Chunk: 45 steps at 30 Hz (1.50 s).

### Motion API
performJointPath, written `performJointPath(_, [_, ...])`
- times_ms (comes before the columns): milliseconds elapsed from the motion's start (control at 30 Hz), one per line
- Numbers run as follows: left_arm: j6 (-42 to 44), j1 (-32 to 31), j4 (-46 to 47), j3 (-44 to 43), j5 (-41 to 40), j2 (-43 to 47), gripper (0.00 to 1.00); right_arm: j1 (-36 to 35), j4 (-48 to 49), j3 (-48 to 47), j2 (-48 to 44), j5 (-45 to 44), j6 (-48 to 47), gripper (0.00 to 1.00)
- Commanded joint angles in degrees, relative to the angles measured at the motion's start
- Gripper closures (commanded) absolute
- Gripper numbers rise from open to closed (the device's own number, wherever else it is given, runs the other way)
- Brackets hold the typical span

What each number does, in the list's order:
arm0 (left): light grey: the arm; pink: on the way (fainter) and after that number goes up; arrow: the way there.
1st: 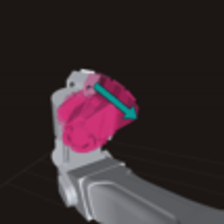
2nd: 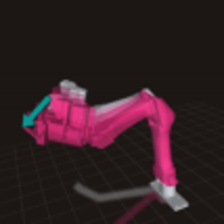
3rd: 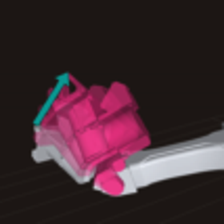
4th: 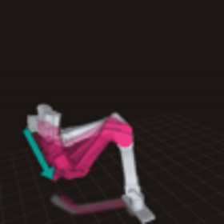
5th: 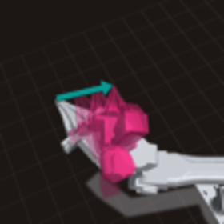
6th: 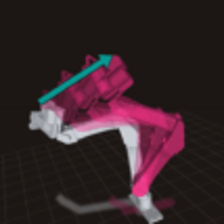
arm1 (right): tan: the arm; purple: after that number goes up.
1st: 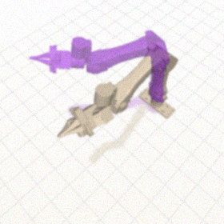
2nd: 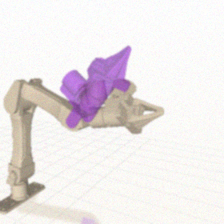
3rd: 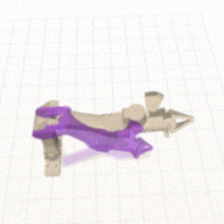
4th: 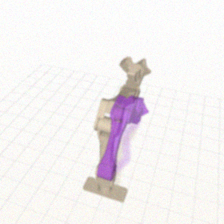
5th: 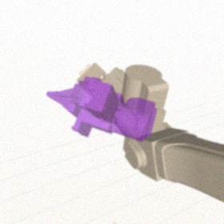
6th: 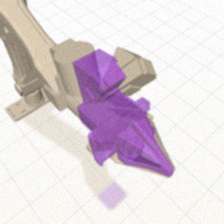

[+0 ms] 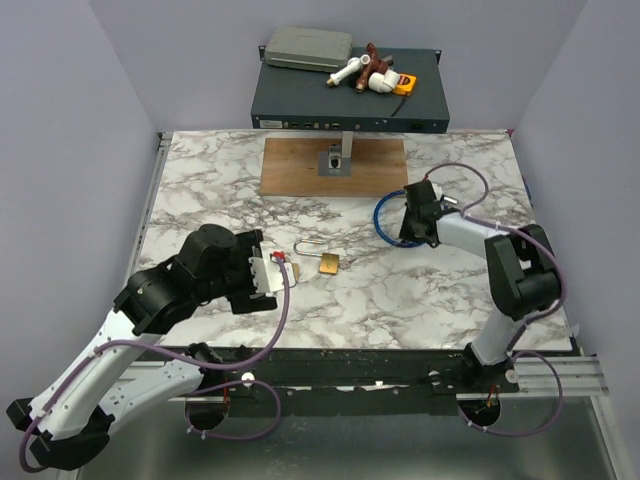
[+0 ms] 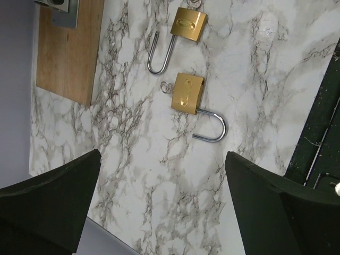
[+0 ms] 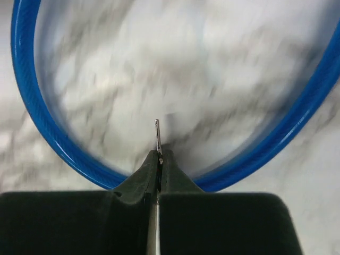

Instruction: Unlock with the key

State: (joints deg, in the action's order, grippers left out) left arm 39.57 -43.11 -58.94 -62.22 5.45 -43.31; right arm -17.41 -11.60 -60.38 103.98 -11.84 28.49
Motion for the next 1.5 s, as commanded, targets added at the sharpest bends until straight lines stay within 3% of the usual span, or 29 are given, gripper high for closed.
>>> performJointPath(0, [-1.16,0.3,0.98,-2.74,1.86,-1.5,0.01,-7.41,-5.72,14.21,-8.71,5.86,7.92,0.99])
performJointPath(133, [-1.11,0.31,2.15,-2.73,2.54,-2.6,0.01,-14.02,-4.3,22.81,-18.62,6.9,15.35,0.99])
performJointPath(300, [-2.93,0.23,3.14,-3.03,4.56,-5.66,0.02,-22.09,-3.96,26.54,-24.95,5.85,24.23,0.99])
performJointPath(433, [-5.03,0.18,4.1,-4.61,8.0,-10.23,0.02,-22.14,-6.68,21.36,-29.82,5.1,23.44,0.99])
performJointPath(567, [-6.73,0.31,7.64,-5.9,10.84,-16.09,0.01,-21.55,-16.26,10.75,-34.37,-2.85,18.86,0.99])
performJointPath(767, [-8.31,1.0,14.18,-9.79,14.4,-29.32,0.01,-11.8,-20.0,9.56,-43.49,-3.04,16.51,0.99])
performJointPath(967, [-9.69,1.17,16.43,-25.79,20.9,-50.47,0.01,-11.24,-24.44,8.84,-54.51,-11.67,19.41,0.99])
performJointPath(1233, [-14.24,1.14,3.69,-69.57,23.62,-86.09,0.02,-11.07,-30.87,5.76,-65.34,-19.84,21.24,0.99])
performJointPath(1467, [-13.99,-2.14,13.1,-68.19,25.93,-90.03,0.01,-11.07,-31.44,5.43,-72.15,-19.12,21.08,0.99])
